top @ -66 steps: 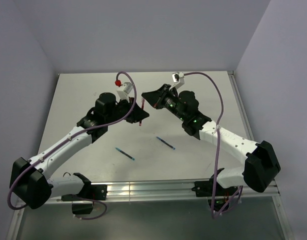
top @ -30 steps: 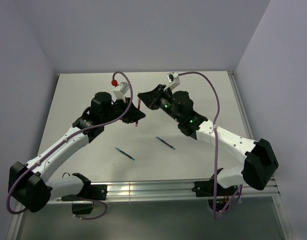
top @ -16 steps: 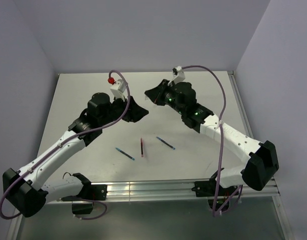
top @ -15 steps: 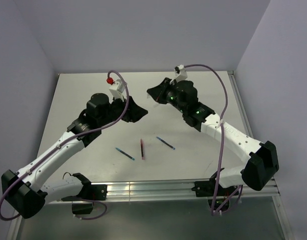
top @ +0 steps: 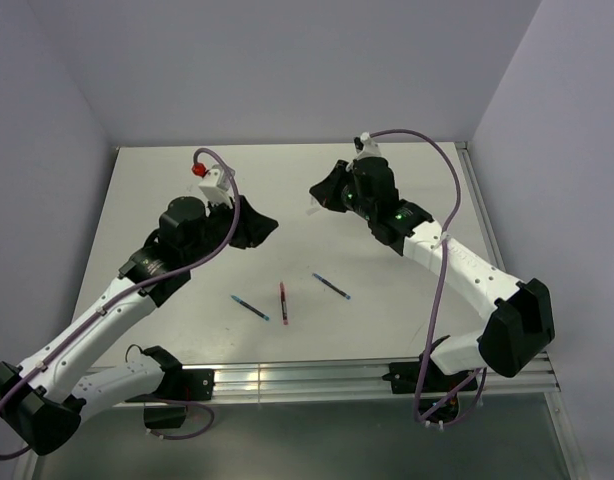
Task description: Insert the pens into the pen caps
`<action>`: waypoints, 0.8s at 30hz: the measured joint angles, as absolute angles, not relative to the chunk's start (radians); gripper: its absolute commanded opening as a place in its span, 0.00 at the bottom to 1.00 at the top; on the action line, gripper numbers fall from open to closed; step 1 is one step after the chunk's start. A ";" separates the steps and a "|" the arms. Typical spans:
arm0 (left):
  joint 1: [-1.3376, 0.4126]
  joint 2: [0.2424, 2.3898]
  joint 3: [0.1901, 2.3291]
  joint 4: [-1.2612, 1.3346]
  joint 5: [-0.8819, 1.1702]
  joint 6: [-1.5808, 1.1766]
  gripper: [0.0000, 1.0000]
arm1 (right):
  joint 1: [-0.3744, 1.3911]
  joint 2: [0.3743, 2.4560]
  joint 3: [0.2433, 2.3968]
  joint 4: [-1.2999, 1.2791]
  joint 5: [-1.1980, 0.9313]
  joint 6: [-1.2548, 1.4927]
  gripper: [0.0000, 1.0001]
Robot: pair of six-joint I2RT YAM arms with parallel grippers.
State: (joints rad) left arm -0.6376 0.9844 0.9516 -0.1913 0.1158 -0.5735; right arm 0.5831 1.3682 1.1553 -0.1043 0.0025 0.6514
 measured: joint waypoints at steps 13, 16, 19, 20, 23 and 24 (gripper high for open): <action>-0.645 1.132 0.874 -0.280 0.104 -0.629 0.46 | 0.583 1.380 1.150 -0.135 -0.048 0.604 0.00; -0.671 1.185 0.838 -0.319 0.069 -0.654 0.44 | 0.583 1.380 1.143 -0.136 -0.056 0.594 0.00; -0.721 1.254 0.838 -0.349 0.018 -0.689 0.46 | 0.583 1.380 1.138 -0.143 -0.065 0.580 0.00; -0.739 1.274 0.838 -0.359 -0.003 -0.703 0.48 | 0.583 1.380 1.138 -0.146 -0.068 0.575 0.00; -0.799 1.334 0.839 -0.387 -0.058 -0.747 0.50 | 0.583 1.376 1.138 -0.149 -0.073 0.560 0.00; -0.820 1.357 0.841 -0.395 -0.075 -0.761 0.50 | 0.583 1.373 1.138 -0.150 -0.075 0.556 0.00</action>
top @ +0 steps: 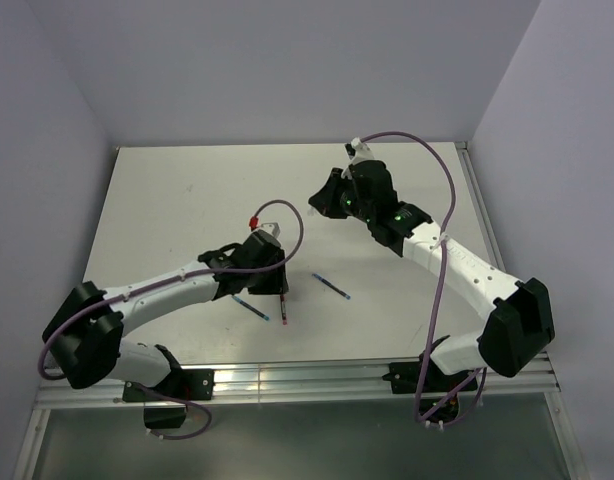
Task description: Insert the pens into the pen caps
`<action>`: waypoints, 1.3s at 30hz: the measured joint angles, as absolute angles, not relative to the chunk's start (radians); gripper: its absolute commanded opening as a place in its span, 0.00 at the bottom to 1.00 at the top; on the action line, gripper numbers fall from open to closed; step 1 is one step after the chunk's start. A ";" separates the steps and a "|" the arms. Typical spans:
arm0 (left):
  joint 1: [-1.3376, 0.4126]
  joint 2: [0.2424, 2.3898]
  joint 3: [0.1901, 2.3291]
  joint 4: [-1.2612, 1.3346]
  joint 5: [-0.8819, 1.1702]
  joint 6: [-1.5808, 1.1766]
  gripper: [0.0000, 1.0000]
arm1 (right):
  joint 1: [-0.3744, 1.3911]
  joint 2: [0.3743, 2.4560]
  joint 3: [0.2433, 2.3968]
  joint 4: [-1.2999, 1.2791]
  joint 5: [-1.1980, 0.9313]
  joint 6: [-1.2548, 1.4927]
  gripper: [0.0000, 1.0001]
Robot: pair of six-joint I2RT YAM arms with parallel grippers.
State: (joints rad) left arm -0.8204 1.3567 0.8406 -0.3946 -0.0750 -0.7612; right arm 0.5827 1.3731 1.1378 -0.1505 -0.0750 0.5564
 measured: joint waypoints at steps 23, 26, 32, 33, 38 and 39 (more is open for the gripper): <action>-0.894 1.652 0.934 -0.435 -0.239 -0.842 0.36 | 0.583 1.328 1.103 -0.150 -0.117 0.548 0.00; -0.904 1.667 0.951 -0.447 -0.254 -0.844 0.34 | 0.583 1.321 1.103 -0.150 -0.117 0.548 0.00; -0.923 1.695 0.980 -0.471 -0.287 -0.860 0.00 | 0.583 1.302 1.091 -0.149 -0.117 0.544 0.00; -0.923 1.695 0.980 -0.471 -0.287 -0.865 0.00 | 0.583 1.299 1.088 -0.150 -0.117 0.544 0.00; -0.926 1.690 0.980 -0.469 -0.288 -0.859 0.00 | 0.582 1.298 1.087 -0.150 -0.118 0.544 0.00; -0.926 1.684 0.980 -0.469 -0.286 -0.855 0.00 | 0.582 1.298 1.087 -0.150 -0.118 0.544 0.00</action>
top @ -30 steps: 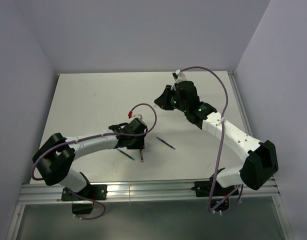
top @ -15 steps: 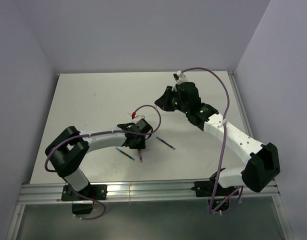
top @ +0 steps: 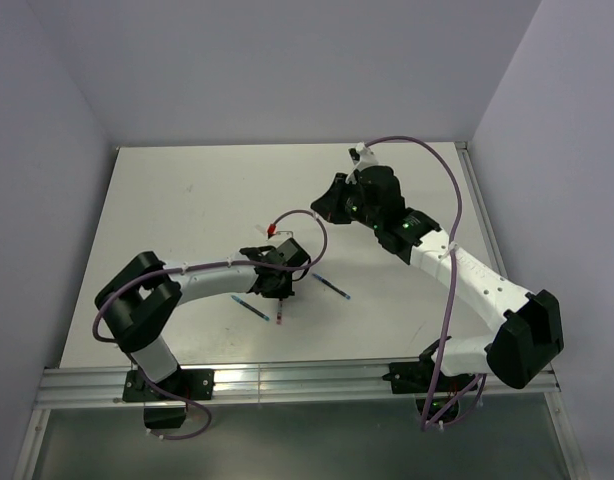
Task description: Insert the pens into the pen caps
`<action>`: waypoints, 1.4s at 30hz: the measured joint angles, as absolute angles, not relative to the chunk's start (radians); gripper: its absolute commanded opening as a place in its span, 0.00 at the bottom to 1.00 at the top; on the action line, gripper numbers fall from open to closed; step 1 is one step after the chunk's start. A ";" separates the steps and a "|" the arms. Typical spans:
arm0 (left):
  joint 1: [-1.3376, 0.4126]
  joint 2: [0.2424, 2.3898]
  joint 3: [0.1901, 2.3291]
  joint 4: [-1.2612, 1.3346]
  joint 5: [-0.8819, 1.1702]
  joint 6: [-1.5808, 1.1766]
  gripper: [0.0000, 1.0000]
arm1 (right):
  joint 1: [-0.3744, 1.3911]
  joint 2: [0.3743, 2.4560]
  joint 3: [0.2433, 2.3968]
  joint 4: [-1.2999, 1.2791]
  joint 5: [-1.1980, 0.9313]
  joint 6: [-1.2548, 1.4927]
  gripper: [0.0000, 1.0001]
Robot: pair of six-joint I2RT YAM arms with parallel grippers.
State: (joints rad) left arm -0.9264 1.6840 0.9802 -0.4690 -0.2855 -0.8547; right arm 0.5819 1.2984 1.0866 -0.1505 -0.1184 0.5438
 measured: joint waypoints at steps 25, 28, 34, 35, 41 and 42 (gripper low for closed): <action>-0.693 1.293 1.061 -0.049 0.404 -0.580 0.00 | 0.442 1.264 1.081 0.044 -0.320 0.657 0.00; -0.685 1.294 1.058 -0.010 0.446 -0.576 0.00 | 0.440 1.255 1.054 0.096 -0.337 0.678 0.00; -0.666 1.294 1.036 0.053 0.484 -0.576 0.00 | 0.438 1.250 0.986 0.187 -0.372 0.736 0.00; -0.664 1.294 1.033 0.056 0.485 -0.576 0.00 | 0.438 1.249 0.978 0.198 -0.376 0.743 0.00; -0.655 1.294 1.017 0.073 0.485 -0.577 0.00 | 0.437 1.225 0.938 0.249 -0.376 0.777 0.00; -0.654 1.294 1.013 0.075 0.485 -0.578 0.00 | 0.436 1.218 0.931 0.258 -0.375 0.782 0.00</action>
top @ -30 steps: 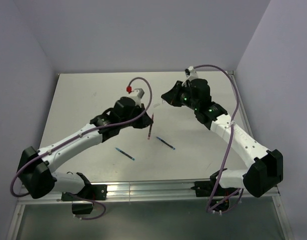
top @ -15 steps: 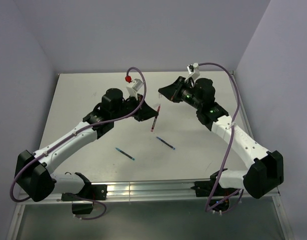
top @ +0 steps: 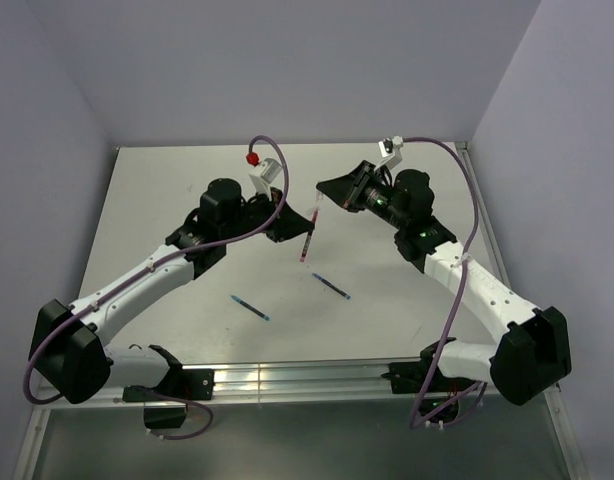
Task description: Insert the pens into the pen caps
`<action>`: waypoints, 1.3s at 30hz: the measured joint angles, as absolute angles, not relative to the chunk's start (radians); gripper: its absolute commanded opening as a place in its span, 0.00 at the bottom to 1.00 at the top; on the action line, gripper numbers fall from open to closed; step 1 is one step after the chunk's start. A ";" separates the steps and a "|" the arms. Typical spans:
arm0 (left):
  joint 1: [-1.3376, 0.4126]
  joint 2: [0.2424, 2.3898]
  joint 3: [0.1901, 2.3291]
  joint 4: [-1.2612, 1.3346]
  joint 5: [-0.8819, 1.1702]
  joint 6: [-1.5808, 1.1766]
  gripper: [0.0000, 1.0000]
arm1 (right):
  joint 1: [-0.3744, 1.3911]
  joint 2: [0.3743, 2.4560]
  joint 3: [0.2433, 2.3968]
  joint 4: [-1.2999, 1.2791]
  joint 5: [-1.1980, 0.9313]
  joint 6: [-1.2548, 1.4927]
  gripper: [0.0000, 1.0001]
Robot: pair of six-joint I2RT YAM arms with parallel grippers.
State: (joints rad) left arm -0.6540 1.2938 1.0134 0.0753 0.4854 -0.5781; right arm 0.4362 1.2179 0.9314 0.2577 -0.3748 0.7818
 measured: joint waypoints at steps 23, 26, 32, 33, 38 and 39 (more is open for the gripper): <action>-0.640 1.294 0.991 0.117 0.500 -0.596 0.00 | 0.431 1.193 0.862 0.374 -0.360 0.849 0.00; -0.638 1.293 0.991 0.118 0.500 -0.598 0.00 | 0.431 1.193 0.862 0.377 -0.359 0.852 0.00; -0.638 1.293 0.991 0.121 0.505 -0.599 0.00 | 0.432 1.193 0.862 0.393 -0.359 0.856 0.00; -0.638 1.294 0.991 0.123 0.507 -0.599 0.00 | 0.432 1.193 0.862 0.397 -0.359 0.856 0.00; -0.638 1.294 0.991 0.132 0.512 -0.606 0.00 | 0.436 1.193 0.862 0.400 -0.356 0.856 0.00; -0.638 1.294 0.991 0.133 0.513 -0.606 0.00 | 0.439 1.193 0.862 0.400 -0.355 0.856 0.00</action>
